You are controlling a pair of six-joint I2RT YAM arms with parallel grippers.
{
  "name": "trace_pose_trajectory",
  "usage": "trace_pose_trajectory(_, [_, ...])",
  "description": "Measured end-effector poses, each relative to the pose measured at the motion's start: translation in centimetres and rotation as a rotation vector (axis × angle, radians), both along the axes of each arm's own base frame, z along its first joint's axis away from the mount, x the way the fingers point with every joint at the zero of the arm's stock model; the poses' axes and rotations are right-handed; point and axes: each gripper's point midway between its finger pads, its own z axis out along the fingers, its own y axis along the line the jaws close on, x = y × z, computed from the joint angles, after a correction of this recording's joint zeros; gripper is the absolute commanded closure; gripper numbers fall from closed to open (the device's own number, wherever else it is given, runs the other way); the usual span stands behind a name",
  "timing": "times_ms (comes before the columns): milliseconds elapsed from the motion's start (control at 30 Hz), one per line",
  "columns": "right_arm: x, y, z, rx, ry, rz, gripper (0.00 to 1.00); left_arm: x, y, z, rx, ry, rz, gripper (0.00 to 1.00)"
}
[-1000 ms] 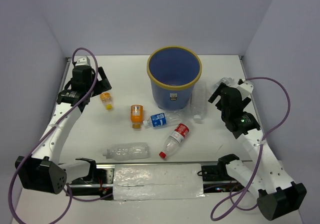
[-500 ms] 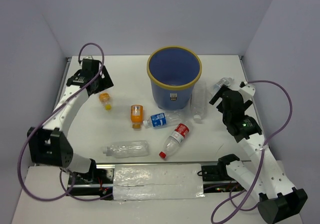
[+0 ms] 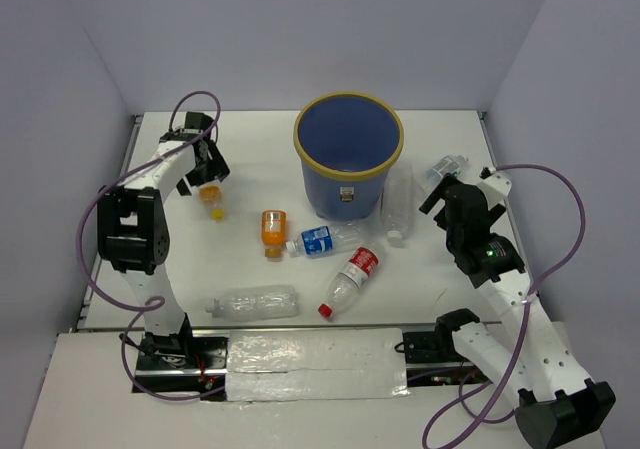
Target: Put the plastic bottles in the bin
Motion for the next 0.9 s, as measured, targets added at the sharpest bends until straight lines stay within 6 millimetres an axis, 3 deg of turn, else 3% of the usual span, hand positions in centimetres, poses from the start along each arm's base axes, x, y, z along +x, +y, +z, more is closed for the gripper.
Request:
trace_pose_trajectory(167, [-0.1,0.0,-0.1,0.001,0.007,-0.001,0.00,0.5,1.3,-2.4,-0.001,0.033,0.032,0.02])
trace_pose_trajectory(300, [-0.3,0.0,-0.3,0.002,0.016,-0.004,0.00,1.0,1.6,-4.8,-0.017,0.063,0.038,0.17])
trace_pose_trajectory(367, [-0.3,-0.1,-0.4,0.005,0.018,-0.006,0.00,1.1,1.4,-5.5,-0.030,0.073,0.035,0.30])
trace_pose_trajectory(433, [-0.4,0.0,-0.5,0.007,0.021,-0.007,0.00,1.0,1.2,-5.7,-0.039,0.073,0.029,0.41])
trace_pose_trajectory(567, [-0.5,-0.1,-0.5,0.014,0.024,-0.011,0.00,1.4,0.8,-4.3,-0.053,0.041,-0.006,0.44])
trace_pose_trajectory(633, [-0.6,-0.1,-0.5,0.014,0.024,-0.010,0.00,1.6,0.0,-1.9,-0.084,-0.010,-0.054,0.43])
trace_pose_trajectory(700, [-0.7,0.1,-0.5,0.019,0.023,-0.003,0.00,2.0,-1.0,2.1,-0.122,-0.104,-0.107,0.40])
trace_pose_trajectory(767, [-0.6,0.3,-0.5,0.026,0.023,0.007,0.00,2.4,-2.7,8.5,-0.159,-0.255,-0.177,0.41])
trace_pose_trajectory(833, [-0.6,0.4,-0.5,0.028,0.025,0.010,0.00,2.9,-5.3,16.3,-0.182,-0.438,-0.275,0.42])
trace_pose_trajectory(900, [-0.5,0.4,-0.5,0.030,0.027,0.012,0.00,2.6,-9.6,25.1,-0.222,-0.648,-0.400,0.44])
